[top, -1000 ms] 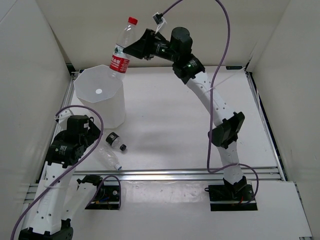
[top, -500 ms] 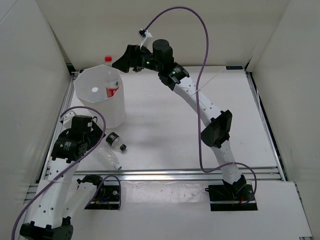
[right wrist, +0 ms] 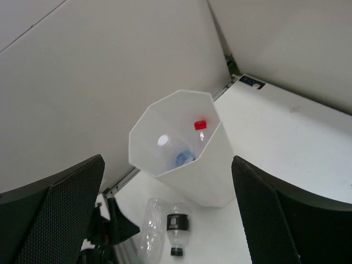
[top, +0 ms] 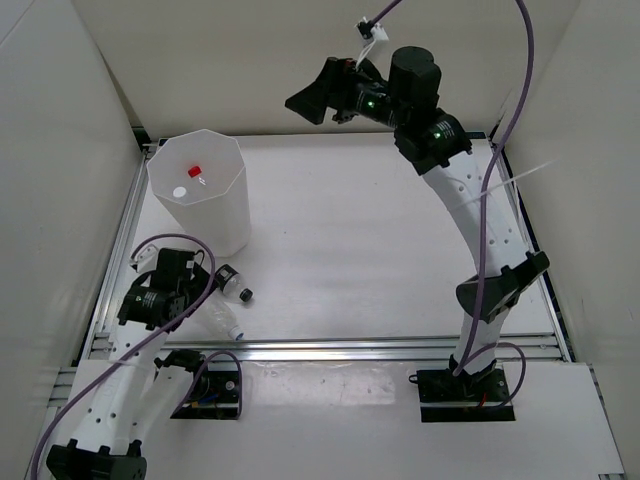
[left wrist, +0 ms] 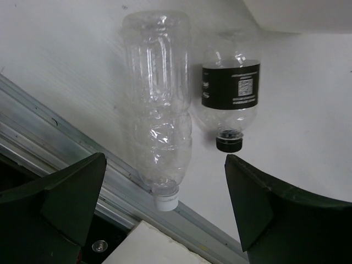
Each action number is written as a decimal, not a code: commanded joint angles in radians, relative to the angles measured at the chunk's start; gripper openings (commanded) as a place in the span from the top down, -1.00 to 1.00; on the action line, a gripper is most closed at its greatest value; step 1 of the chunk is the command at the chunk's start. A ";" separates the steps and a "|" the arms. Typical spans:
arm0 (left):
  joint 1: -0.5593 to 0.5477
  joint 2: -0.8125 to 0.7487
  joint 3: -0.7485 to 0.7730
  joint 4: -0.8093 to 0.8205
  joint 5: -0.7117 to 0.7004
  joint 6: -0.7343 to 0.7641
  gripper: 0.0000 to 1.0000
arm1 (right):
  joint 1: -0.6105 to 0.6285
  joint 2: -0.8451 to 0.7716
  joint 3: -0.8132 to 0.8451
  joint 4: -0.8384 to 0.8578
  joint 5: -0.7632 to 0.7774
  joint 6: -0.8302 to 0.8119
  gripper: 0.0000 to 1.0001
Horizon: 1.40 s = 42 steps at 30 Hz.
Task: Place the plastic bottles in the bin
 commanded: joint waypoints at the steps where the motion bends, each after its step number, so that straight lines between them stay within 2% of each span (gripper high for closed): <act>1: -0.004 0.000 -0.032 0.025 0.027 -0.050 -1.00 | 0.025 0.008 -0.043 -0.089 -0.072 -0.030 -1.00; 4: -0.004 0.000 -0.081 0.045 0.015 -0.094 -1.00 | 0.025 0.008 -0.023 -0.132 -0.081 -0.044 -1.00; 14: 0.025 0.009 -0.208 0.202 0.015 -0.105 -1.00 | 0.016 -0.020 -0.003 -0.198 -0.126 -0.104 -1.00; 18: 0.080 0.045 -0.230 0.248 0.024 -0.096 -1.00 | 0.006 -0.043 -0.003 -0.219 -0.158 -0.113 -1.00; 30: 0.131 0.149 -0.319 0.367 0.070 -0.096 -0.98 | -0.021 -0.061 -0.012 -0.270 -0.177 -0.113 -1.00; 32: 0.140 0.149 -0.328 0.378 0.079 -0.086 -0.76 | -0.021 -0.061 -0.012 -0.279 -0.177 -0.113 -1.00; 33: 0.151 0.149 -0.328 0.378 0.079 -0.086 -0.55 | -0.030 -0.061 -0.012 -0.279 -0.186 -0.113 -1.00; 35: 0.165 0.149 -0.328 0.378 0.079 -0.086 0.03 | -0.030 -0.070 -0.021 -0.279 -0.186 -0.113 -1.00; 38: 0.189 0.126 -0.287 0.329 0.056 -0.086 0.07 | -0.030 -0.070 -0.021 -0.279 -0.195 -0.113 -1.00; 41: 0.200 0.098 -0.148 0.198 -0.033 -0.100 0.04 | -0.030 -0.061 -0.021 -0.279 -0.195 -0.104 -1.00; 42: 0.200 0.086 -0.032 0.120 -0.060 -0.100 0.04 | -0.030 -0.061 -0.021 -0.279 -0.195 -0.104 -1.00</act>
